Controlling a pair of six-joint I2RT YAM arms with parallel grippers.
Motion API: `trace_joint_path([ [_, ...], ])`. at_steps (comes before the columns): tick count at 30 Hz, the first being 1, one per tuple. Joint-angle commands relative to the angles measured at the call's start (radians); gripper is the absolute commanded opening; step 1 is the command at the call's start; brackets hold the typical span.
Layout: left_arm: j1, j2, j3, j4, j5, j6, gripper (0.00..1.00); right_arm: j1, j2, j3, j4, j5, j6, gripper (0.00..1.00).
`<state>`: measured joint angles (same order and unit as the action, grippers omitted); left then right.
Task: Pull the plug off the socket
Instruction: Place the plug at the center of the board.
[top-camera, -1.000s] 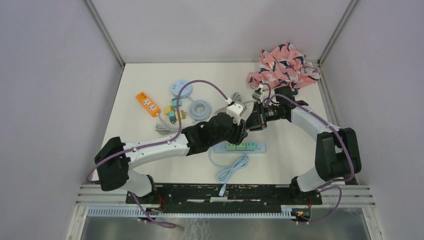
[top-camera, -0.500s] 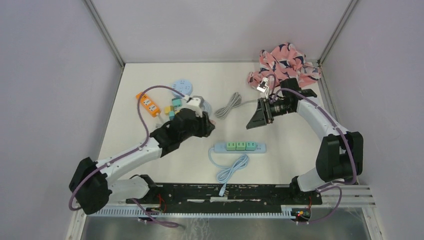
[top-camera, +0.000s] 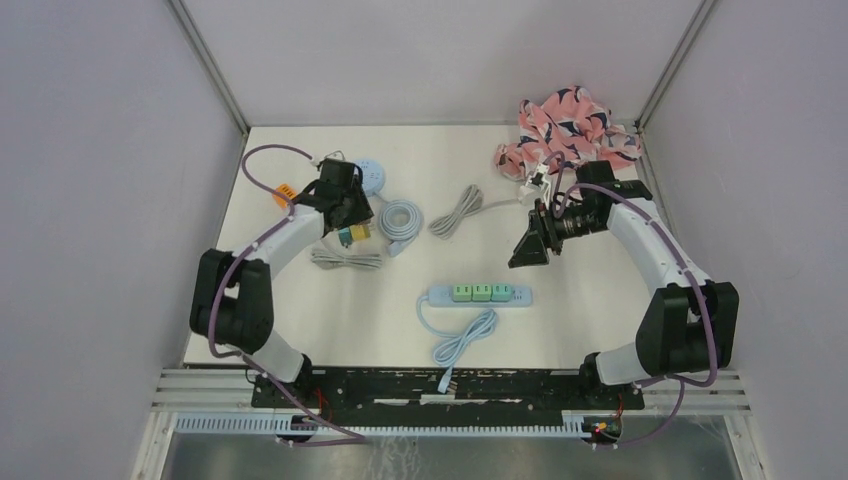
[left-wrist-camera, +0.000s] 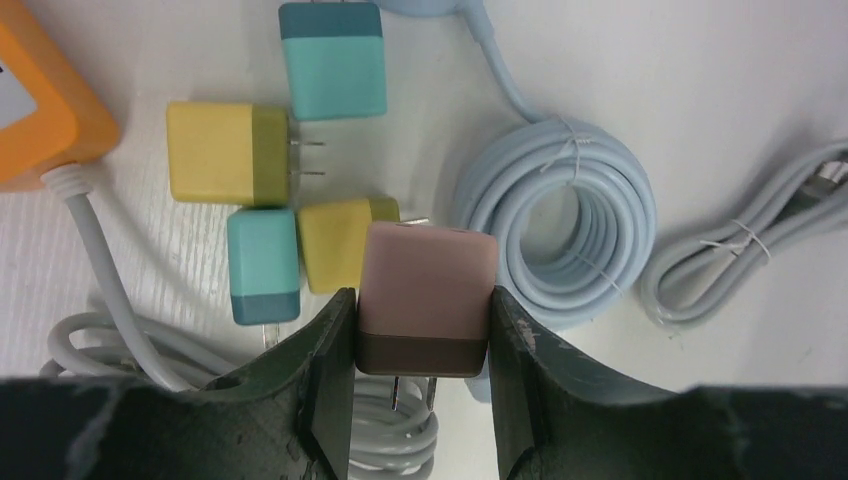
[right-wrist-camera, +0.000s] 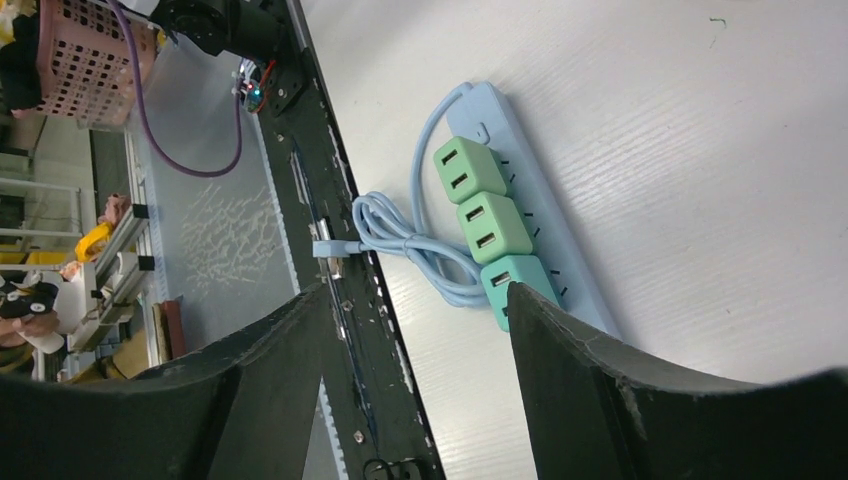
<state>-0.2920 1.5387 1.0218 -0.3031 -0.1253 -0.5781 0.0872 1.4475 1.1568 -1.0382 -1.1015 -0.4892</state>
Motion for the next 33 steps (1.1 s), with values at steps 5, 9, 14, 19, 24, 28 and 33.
trace_joint_path([
  [5,0.004,0.141,0.145,-0.120,-0.182,0.008,0.21,-0.042,0.010,0.039,-0.120,-0.038,-0.185,0.71],
  [9,0.005,0.166,0.146,-0.119,-0.197,0.010,0.33,-0.054,0.008,0.031,-0.123,-0.041,-0.201,0.71],
  [14,0.005,0.168,0.143,-0.098,-0.214,0.006,0.59,-0.061,0.014,0.035,-0.161,-0.043,-0.260,0.71],
  [19,0.005,0.125,0.135,-0.100,-0.199,0.021,0.80,-0.065,-0.016,0.021,-0.189,-0.041,-0.321,0.71],
  [24,0.004,-0.005,0.091,-0.100,-0.109,0.052,0.83,-0.066,-0.100,-0.014,-0.195,-0.038,-0.425,0.72],
  [28,0.004,-0.186,-0.023,0.007,0.182,0.135,0.83,-0.066,-0.200,-0.011,-0.292,-0.016,-0.679,0.73],
  [33,0.002,-0.448,-0.252,0.307,0.587,0.117,0.94,-0.065,-0.303,-0.014,-0.319,-0.038,-0.811,0.84],
])
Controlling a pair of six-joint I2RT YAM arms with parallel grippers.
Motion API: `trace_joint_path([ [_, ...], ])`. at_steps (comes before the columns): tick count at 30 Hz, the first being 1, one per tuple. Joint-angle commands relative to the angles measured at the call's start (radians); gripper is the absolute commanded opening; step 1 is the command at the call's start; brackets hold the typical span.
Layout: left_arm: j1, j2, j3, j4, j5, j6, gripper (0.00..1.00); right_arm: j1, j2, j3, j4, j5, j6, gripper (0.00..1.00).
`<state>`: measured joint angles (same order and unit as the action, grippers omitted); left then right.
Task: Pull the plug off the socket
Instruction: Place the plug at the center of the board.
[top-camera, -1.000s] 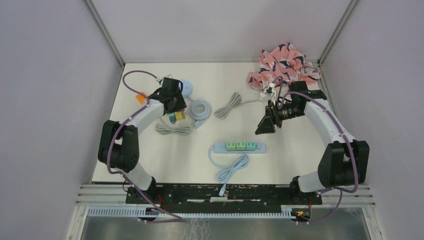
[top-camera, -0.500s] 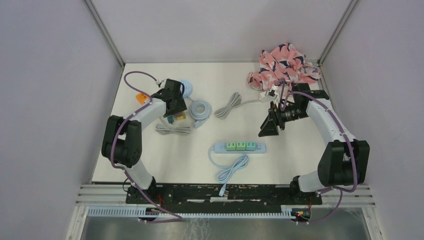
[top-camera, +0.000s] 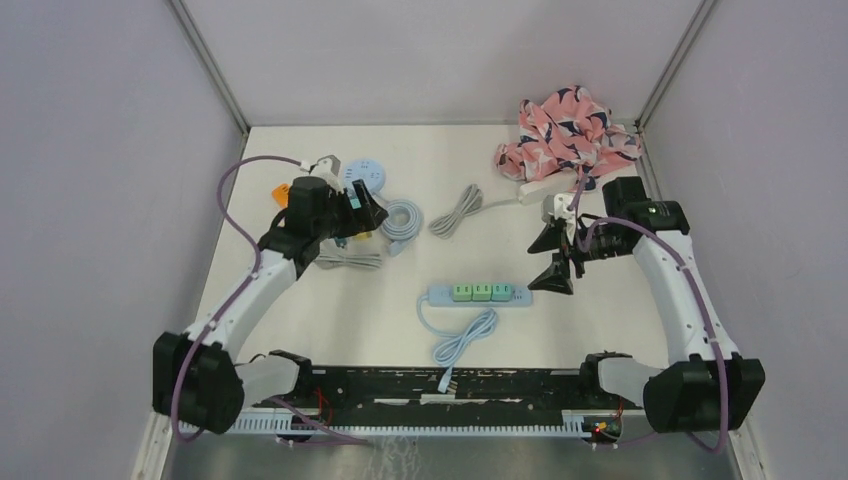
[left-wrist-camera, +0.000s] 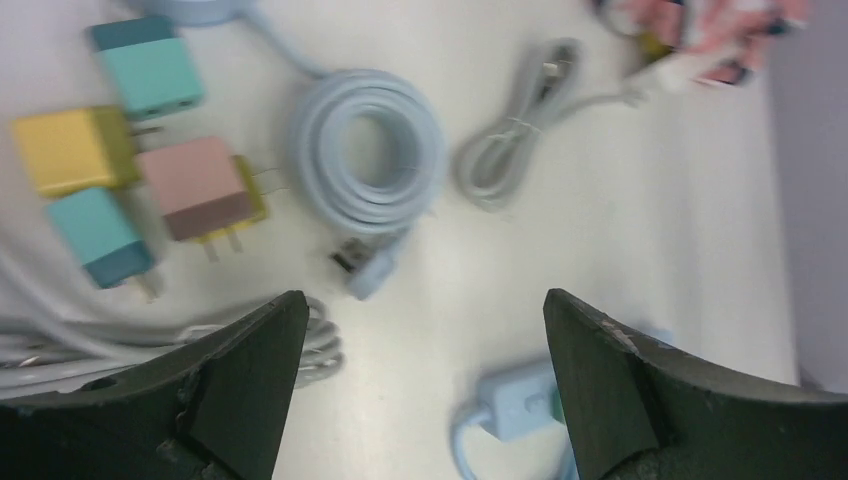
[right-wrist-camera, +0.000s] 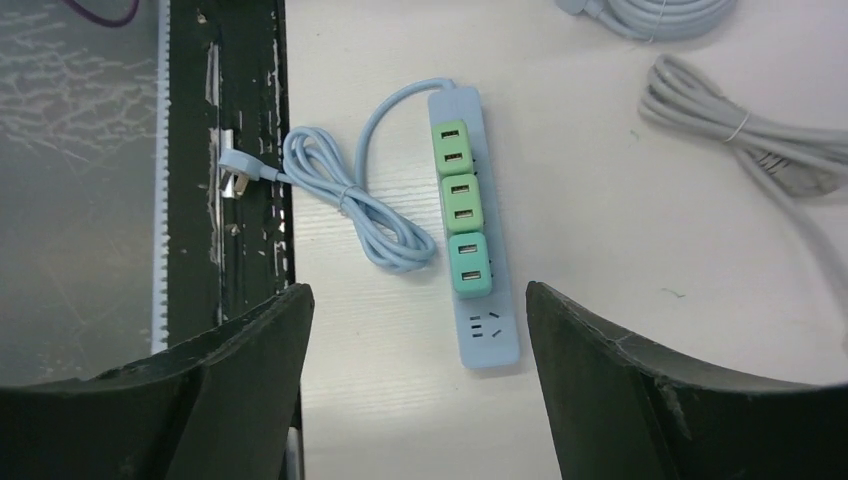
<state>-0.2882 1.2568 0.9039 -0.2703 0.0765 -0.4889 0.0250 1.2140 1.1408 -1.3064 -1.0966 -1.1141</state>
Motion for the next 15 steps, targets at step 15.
trace_joint_path([
  [15,-0.007,-0.474,-0.630,1.130,0.430,-0.201,1.00,0.038,0.009,-0.107,0.204,-0.010,-0.167,1.00],
])
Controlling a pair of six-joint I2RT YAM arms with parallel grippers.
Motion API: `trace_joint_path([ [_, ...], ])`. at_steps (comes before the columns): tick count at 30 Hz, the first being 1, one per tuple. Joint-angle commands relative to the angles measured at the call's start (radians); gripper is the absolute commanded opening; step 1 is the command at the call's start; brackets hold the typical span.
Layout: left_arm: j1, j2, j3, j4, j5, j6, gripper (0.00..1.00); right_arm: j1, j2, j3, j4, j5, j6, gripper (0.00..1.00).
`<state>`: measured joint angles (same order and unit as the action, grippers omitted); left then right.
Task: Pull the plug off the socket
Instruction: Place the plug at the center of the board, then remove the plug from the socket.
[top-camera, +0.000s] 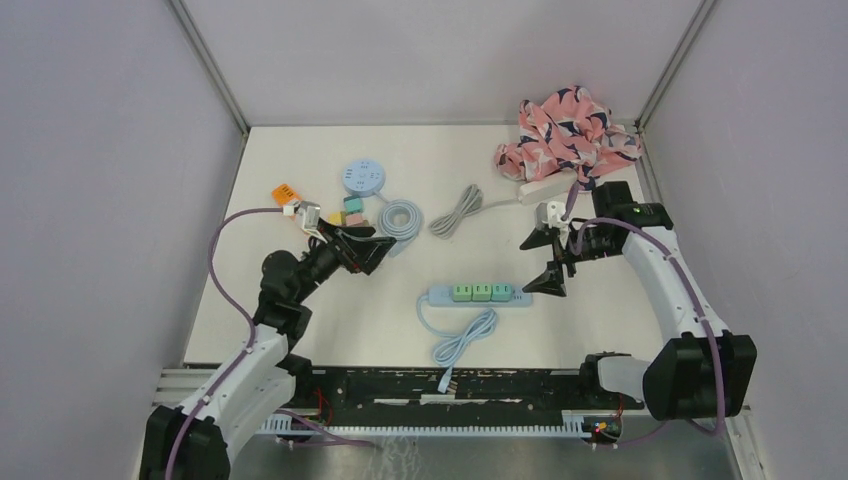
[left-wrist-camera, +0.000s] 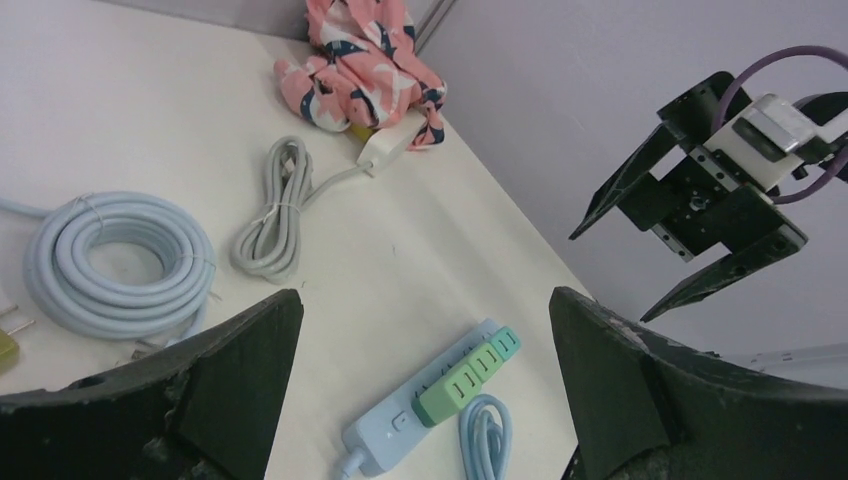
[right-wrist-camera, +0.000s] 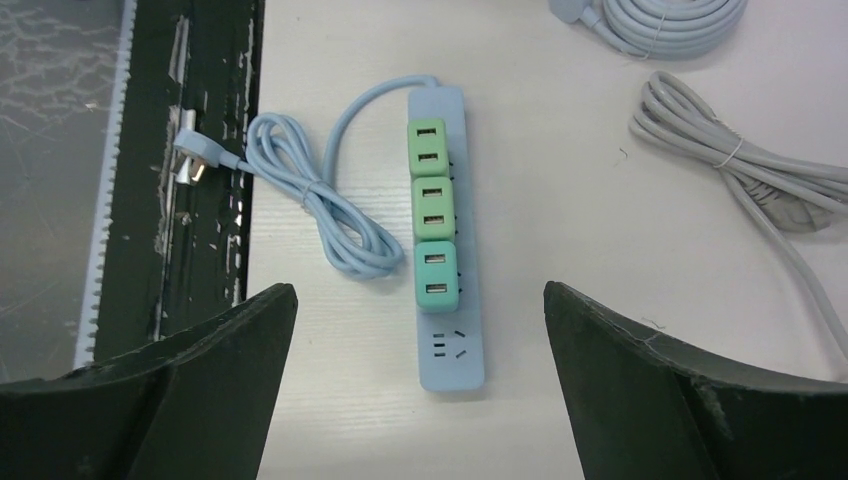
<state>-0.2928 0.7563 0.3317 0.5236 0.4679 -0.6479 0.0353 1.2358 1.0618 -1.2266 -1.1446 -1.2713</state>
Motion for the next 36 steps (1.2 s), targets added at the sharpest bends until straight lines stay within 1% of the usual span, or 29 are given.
trace_joint_path([
  [1,-0.013,0.050,-0.061,0.370,0.073,-0.029,0.98,0.038,-0.021,-0.053,0.169,0.054,0.015,1.00],
  [2,-0.037,0.075,-0.062,0.388,0.089,0.008,0.96,0.051,-0.029,-0.070,0.203,0.070,0.030,1.00],
  [4,-0.122,0.089,-0.064,0.391,0.051,0.108,0.96,0.070,-0.022,-0.078,0.210,0.090,0.015,1.00],
  [6,-0.253,0.082,-0.066,0.365,-0.055,0.269,0.97,0.080,-0.004,-0.079,0.194,0.103,-0.020,1.00],
  [9,-0.461,0.100,-0.069,0.329,-0.228,0.546,0.98,0.094,0.010,-0.097,0.211,0.127,-0.026,1.00],
  [11,-0.531,0.146,-0.074,0.329,-0.288,0.658,0.99,0.112,0.016,-0.118,0.232,0.156,-0.024,1.00],
  [15,-0.563,0.270,-0.066,0.332,-0.230,0.784,0.99,0.161,0.029,-0.149,0.289,0.236,-0.005,1.00],
  [18,-0.564,0.355,-0.044,0.329,-0.199,0.839,0.99,0.196,0.041,-0.157,0.382,0.288,0.067,1.00],
  [22,-0.565,0.462,0.026,0.260,-0.129,0.912,1.00,0.270,0.069,-0.171,0.472,0.378,0.142,0.99],
  [26,-0.565,0.578,0.104,0.243,-0.049,0.939,0.98,0.334,0.095,-0.192,0.503,0.424,0.155,0.93],
  [31,-0.564,0.709,0.154,0.311,0.001,0.939,0.93,0.366,0.104,-0.234,0.532,0.502,0.129,0.84],
  [34,-0.565,0.782,0.182,0.338,0.037,0.926,0.89,0.370,0.107,-0.246,0.546,0.507,0.131,0.76],
  [36,-0.565,0.825,0.188,0.384,0.051,0.916,0.87,0.376,0.112,-0.248,0.552,0.502,0.139,0.69],
])
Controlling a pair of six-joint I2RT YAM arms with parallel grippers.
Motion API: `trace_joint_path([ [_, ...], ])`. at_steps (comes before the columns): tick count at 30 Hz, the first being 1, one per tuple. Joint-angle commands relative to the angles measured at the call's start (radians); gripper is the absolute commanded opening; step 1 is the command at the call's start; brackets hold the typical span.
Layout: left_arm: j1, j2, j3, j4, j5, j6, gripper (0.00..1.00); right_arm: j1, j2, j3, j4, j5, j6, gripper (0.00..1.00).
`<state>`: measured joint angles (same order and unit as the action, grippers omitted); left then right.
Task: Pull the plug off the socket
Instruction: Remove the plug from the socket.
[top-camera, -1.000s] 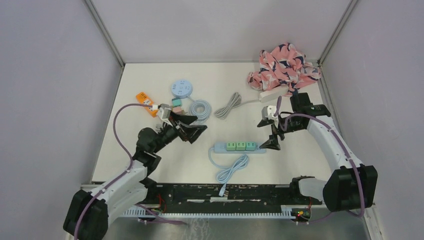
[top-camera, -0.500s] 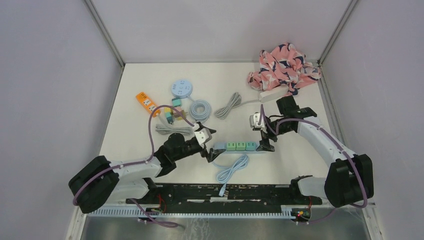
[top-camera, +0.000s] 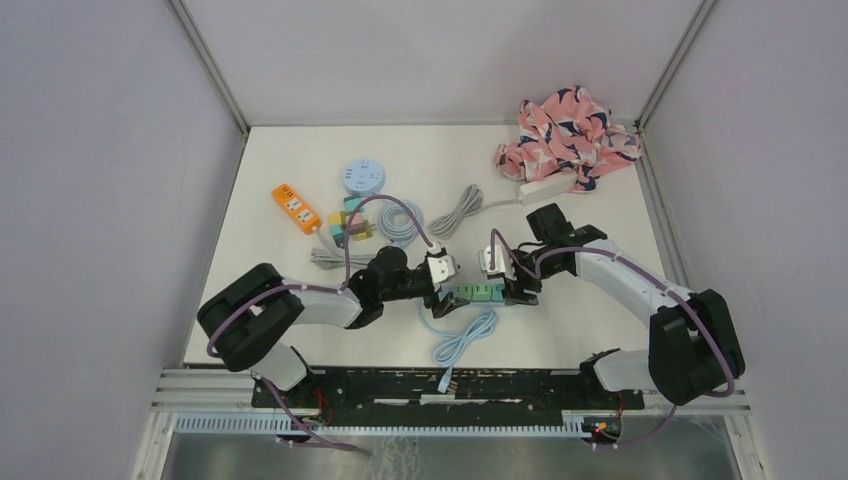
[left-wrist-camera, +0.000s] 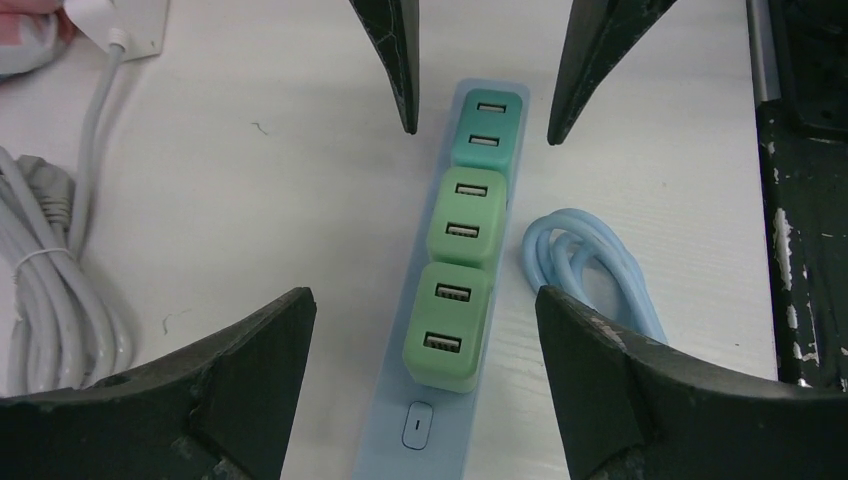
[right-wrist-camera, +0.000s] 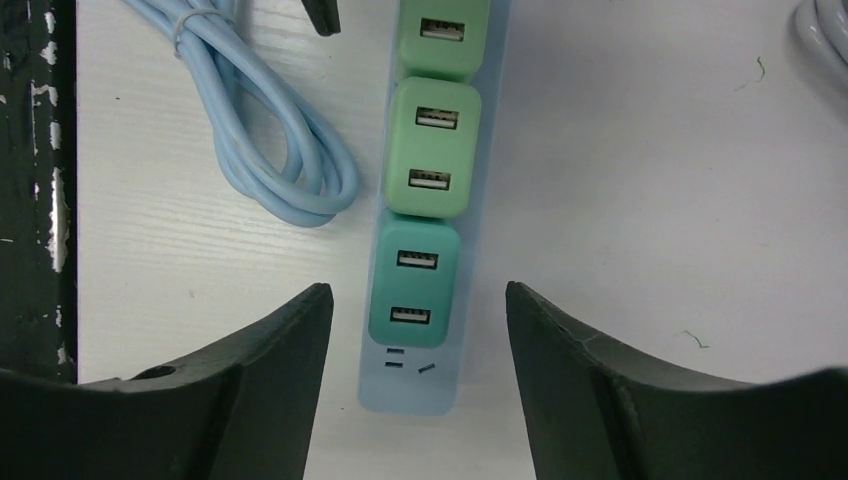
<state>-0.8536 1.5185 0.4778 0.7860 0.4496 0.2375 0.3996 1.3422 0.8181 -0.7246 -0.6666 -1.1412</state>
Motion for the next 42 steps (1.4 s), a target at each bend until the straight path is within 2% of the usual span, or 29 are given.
trace_joint_path([
  [1,-0.005,0.077,0.042,0.139,0.072,0.023,0.87,0.017,0.008,-0.004,0.053,0.022,0.010,0.66],
  [14,-0.014,0.229,0.116,0.226,0.144,-0.036,0.72,0.051,0.035,-0.008,0.069,0.024,0.020,0.41],
  [21,-0.013,0.300,0.163,0.224,0.180,-0.060,0.61,0.053,0.040,-0.002,0.062,0.010,0.023,0.21],
  [27,-0.013,0.335,0.186,0.202,0.204,-0.080,0.41,0.052,0.047,0.012,0.066,0.003,0.057,0.06],
  [29,-0.012,0.344,0.186,0.198,0.214,-0.082,0.27,0.053,0.049,0.018,0.076,0.001,0.079,0.01],
  [31,-0.012,0.351,0.192,0.169,0.219,-0.074,0.10,0.051,0.053,0.030,0.088,0.007,0.115,0.00],
  [32,-0.012,0.353,0.193,0.151,0.220,-0.065,0.05,0.046,0.056,0.036,0.089,0.012,0.127,0.00],
  [35,-0.010,0.350,0.182,0.083,0.207,-0.014,0.03,0.009,0.060,0.041,0.080,0.029,0.117,0.00],
  [38,0.000,0.347,0.159,0.063,0.202,0.004,0.03,-0.024,0.048,0.030,0.013,0.018,0.017,0.00],
  [42,0.004,0.368,0.153,0.078,0.208,0.000,0.03,-0.006,0.028,0.021,-0.095,-0.129,-0.119,0.00],
])
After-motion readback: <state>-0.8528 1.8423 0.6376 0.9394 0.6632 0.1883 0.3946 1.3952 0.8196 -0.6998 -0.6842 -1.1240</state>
